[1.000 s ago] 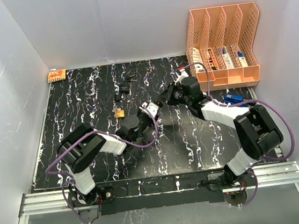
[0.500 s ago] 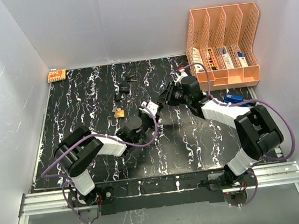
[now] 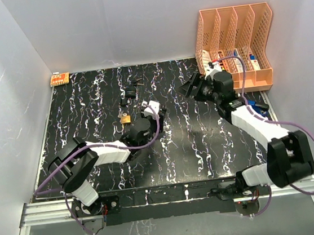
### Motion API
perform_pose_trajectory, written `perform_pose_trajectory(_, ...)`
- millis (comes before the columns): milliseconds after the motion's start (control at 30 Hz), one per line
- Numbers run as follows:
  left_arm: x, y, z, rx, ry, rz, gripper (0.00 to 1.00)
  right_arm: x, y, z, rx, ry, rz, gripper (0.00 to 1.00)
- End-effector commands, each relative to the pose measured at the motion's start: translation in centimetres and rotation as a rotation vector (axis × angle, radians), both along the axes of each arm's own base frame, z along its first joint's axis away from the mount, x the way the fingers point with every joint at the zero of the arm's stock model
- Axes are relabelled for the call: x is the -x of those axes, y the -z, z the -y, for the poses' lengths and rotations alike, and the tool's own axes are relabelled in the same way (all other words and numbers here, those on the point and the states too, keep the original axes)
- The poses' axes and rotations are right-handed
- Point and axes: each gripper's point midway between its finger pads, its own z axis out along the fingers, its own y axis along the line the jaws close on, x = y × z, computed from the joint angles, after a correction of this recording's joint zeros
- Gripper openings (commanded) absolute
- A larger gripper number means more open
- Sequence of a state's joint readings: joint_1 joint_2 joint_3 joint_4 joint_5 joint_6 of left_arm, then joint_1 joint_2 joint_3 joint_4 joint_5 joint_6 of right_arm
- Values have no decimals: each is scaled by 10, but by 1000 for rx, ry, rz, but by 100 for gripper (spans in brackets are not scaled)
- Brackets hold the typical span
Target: Unlock with the key
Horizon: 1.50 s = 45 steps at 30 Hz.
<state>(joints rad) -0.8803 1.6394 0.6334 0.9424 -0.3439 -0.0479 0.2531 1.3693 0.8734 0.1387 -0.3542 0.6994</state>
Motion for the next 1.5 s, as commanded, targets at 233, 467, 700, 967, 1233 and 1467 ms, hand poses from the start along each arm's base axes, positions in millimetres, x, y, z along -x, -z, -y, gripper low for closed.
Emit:
perform_pose_trajectory(233,-25,-78,7,352,-234,-137,0,37,33,37,174,92,34,89)
perform_pose_trajectory(467,-27,-94,22,516,-217,-165,0,46,46,21,115,16,22,94)
perform_pose_trajectory(700,-29,-92,41,578,-186,-227,0,41,68,11,152,21,-30,95)
perform_pose_trajectory(967,-34,-87,57,591,-164,-256,0,31,77,2,164,26,-52,96)
perform_pose_trajectory(1233,-34,-83,69,606,-130,-282,0,25,82,-10,157,2,-63,96)
perform_pose_trajectory(1467,-28,-86,80,659,-86,-308,0,20,89,-21,136,-19,-84,96)
